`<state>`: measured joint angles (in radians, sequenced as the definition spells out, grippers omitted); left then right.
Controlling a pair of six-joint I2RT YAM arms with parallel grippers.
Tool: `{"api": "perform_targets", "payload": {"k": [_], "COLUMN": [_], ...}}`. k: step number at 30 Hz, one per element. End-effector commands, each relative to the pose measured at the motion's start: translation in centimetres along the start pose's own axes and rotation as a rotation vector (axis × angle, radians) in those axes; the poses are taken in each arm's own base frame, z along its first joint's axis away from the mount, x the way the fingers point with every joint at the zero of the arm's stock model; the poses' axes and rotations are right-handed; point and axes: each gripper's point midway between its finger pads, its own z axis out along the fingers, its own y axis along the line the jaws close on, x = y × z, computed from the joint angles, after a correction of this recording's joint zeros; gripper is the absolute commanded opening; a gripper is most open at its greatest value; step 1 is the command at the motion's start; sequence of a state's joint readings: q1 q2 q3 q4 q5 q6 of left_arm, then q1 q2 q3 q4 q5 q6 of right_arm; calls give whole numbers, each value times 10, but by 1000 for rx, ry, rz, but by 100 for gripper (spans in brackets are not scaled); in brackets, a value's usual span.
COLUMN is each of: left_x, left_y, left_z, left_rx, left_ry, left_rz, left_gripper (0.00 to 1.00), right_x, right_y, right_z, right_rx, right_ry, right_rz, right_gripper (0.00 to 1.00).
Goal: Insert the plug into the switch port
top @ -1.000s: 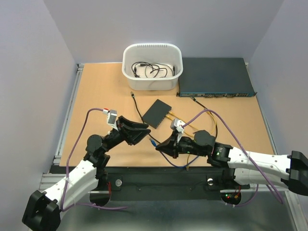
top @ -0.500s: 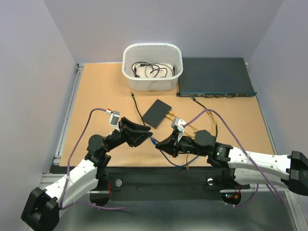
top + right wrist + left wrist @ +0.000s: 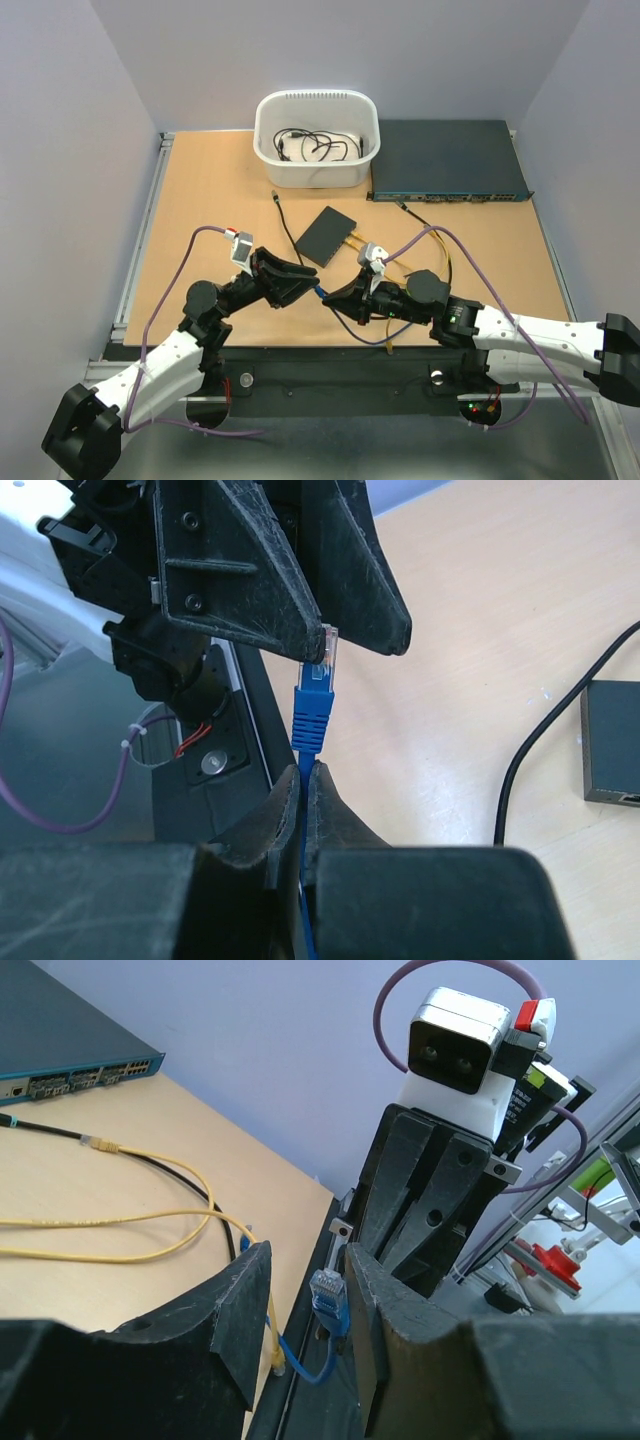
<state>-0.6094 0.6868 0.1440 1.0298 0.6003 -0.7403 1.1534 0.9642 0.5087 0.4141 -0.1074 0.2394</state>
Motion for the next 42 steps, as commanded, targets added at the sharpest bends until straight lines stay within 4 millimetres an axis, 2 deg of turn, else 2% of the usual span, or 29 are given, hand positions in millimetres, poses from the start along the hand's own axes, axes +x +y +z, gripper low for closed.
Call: {"api": "perform_targets", "payload": {"k": [1,2,5,11,12,15,18,19,20,22,23,24,29,35,42], "left_x": [-4,-4,-3,-1,-1,-4,-4,-5,-6,-7,-9,-9,-16,-21,-22], "left_y": [-13,-13,-12,-14,-14,-15,-3,-2,2,7,9,10,16,14,16], "left_z": [-2,-2,-3,-4,-4,-4,-1,1,1,2,3,3,5,6,4], "left_rx": [59,59,58,64,63,65,-2,-14,-35,-64,-79,-92,-139,-145,-166], "left_ry": [-20,-22,-21,-17,-18,-26,-17,-14,-15,-9,-16,-12,-34,-44,-40], "left_rz": [36,36,36,37,38,41,19,17,15,8,5,-2,-15,-20,-18], "left_gripper": [46,45,33,29,20,3,0,0,0,0,0,0,0,0,0], "right_x": [-39,-39,-40,-41,-43,-41,-43,-40,-44,-43,-51,-53,-56,-42,-38], "right_y": [4,4,3,4,5,5,1,-3,-4,-10,-13,-14,-14,-25,-32], "right_z": [3,3,4,7,7,9,11,11,12,12,12,12,20,32,31], "right_rx": [3,5,9,4,1,-2,17,37,48,80,104,115,117,158,194], "right_ry": [-130,-131,-134,-134,-138,-127,-131,-109,-111,-87,-99,-95,-69,-10,-18], "right_rz": [-25,-25,-25,-25,-25,-25,-42,-53,-60,-80,-86,-90,-117,-122,-115], "right_gripper": [0,0,0,0,0,1,3,6,20,39,51,53,53,48,41]}}
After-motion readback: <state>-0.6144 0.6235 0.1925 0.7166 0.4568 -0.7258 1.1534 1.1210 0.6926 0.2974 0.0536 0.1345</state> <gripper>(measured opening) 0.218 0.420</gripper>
